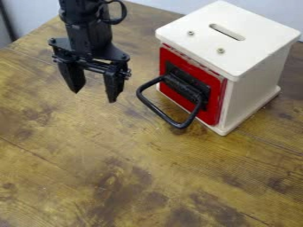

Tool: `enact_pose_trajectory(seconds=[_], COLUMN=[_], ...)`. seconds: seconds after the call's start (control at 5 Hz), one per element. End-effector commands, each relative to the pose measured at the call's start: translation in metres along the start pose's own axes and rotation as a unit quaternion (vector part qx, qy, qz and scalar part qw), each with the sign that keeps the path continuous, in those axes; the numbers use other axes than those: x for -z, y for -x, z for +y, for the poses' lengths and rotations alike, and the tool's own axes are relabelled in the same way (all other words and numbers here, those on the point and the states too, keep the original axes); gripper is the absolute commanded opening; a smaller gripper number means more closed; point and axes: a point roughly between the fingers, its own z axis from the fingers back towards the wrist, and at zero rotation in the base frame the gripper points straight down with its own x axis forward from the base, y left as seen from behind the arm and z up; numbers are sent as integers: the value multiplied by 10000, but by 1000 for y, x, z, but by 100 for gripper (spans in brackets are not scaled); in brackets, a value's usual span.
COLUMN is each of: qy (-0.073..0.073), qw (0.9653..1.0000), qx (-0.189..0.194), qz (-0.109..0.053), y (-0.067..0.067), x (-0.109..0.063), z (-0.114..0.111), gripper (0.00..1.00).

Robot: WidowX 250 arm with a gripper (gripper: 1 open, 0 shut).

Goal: Close the drawer

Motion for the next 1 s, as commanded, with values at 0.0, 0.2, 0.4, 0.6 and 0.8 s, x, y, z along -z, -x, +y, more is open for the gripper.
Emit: enact_pose_trajectory(seconds=[0.0,0.2,0.4,0.6,0.8], qy=[-39,-51,-51,-48,-45], qw=[9993,9993,9994,9993,9993], qx=[-15,-8,-2,8,23], qz=[-383,-377,-356,-364,-366], y=[-10,-10,-11,-11,-11], x=[-22,-22,-22,-23,-24], z=[2,2,2,1,0], gripper=[100,100,100,100,100])
